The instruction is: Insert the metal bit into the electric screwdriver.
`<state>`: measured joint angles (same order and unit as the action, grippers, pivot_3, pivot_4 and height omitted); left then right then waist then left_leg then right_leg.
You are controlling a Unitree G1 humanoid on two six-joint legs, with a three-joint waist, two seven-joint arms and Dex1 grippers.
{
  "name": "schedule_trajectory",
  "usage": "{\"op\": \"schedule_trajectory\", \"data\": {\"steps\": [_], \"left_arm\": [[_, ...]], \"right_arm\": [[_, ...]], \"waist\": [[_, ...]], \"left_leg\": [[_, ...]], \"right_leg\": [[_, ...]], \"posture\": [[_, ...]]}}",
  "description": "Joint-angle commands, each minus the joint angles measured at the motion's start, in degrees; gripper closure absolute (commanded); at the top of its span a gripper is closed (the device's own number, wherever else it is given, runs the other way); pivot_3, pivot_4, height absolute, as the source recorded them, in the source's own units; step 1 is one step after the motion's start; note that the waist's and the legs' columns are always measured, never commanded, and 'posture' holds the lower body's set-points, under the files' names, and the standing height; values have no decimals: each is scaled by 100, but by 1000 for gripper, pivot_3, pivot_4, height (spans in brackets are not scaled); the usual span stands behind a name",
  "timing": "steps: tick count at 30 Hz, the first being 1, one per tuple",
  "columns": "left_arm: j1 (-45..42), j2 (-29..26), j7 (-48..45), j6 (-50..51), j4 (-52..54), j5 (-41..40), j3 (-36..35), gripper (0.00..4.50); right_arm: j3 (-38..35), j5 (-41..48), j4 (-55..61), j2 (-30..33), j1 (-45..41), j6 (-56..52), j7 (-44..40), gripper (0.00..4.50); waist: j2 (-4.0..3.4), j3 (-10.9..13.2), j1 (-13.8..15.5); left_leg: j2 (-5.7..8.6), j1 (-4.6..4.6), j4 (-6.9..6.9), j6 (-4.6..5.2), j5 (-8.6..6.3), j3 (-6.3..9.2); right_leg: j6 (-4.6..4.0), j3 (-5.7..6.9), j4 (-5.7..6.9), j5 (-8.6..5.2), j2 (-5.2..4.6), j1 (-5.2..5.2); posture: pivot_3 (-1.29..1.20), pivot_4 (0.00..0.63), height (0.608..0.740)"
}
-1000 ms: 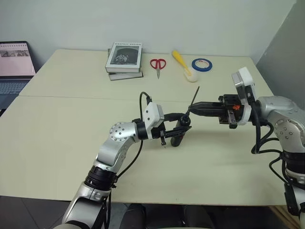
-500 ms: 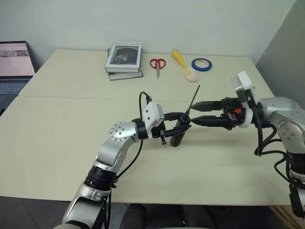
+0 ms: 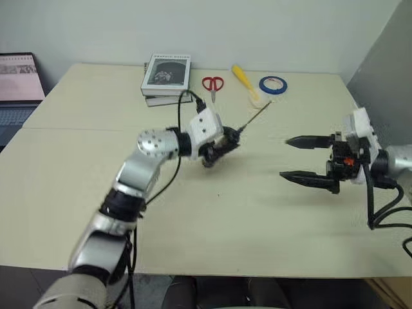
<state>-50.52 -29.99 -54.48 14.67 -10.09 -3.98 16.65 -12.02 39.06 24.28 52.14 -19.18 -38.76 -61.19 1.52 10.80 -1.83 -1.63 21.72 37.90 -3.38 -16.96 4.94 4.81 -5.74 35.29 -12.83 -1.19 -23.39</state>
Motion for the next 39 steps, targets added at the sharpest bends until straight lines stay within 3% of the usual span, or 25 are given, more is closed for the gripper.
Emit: {"op": "schedule_trajectory", "data": {"steps": [1,8,18,20,24,30,33,36,39], "left_arm": [[-633,-171,-364,-439,-730,604,346,2862],[-1415,269,-1078,-1788,-2869,1646,1390,2863],[-2092,1310,-1359,-2614,-4752,2280,1651,2864],[-2146,1381,-1350,-2646,-4906,2332,1599,2164],[-2254,1304,-1524,-2794,-5035,2354,1504,1331],[-2338,772,-1736,-2572,-4544,1961,893,77],[-2101,208,-2009,-2097,-3725,1529,364,32],[-1548,-420,-2087,-923,-2478,940,-387,32],[-350,-1211,-1896,525,-737,394,-1356,32]], "right_arm": [[-505,-287,702,239,413,308,253,0],[-977,-722,1840,644,1282,-189,1022,0],[-1155,-747,2597,685,1746,-444,1351,0],[-1195,-686,2657,646,1766,-482,1376,0],[-1134,-634,2648,594,1762,-479,1446,0],[-877,-662,2388,562,1637,-308,1449,0],[-698,-702,2160,524,1538,-140,1384,0],[-481,-809,1819,426,1373,187,1322,0],[-380,-896,1347,254,1246,674,1155,0]], "waist": [[-1,0,13],[4,2,87],[6,2,30],[6,2,31],[6,2,32],[9,4,16],[10,5,1],[7,3,-11],[6,2,-30]], "left_leg": [[0,5,0,0,0,0],[6,29,0,0,-2,-13],[6,25,7,3,-2,-17],[6,26,7,3,-2,-18],[6,26,6,4,-2,-16],[6,24,8,4,-2,-16],[3,19,8,5,-1,-16],[-1,14,7,5,-1,-17],[-3,7,7,4,-1,-18]], "right_leg": [[0,1,-10,1,-2,0],[-9,16,-32,0,-18,1],[8,5,-27,-4,-15,5],[8,4,-27,-4,-15,5],[3,5,-27,-1,-15,5],[4,5,-20,0,-15,5],[7,4,-12,-1,-13,5],[6,4,-8,-1,-13,6],[3,5,3,-1,-13,6]], "posture": [[0,150,740],[0,150,740],[0,150,740],[0,150,740],[0,150,740],[0,150,740],[0,150,740],[0,150,740],[0,150,740]]}}
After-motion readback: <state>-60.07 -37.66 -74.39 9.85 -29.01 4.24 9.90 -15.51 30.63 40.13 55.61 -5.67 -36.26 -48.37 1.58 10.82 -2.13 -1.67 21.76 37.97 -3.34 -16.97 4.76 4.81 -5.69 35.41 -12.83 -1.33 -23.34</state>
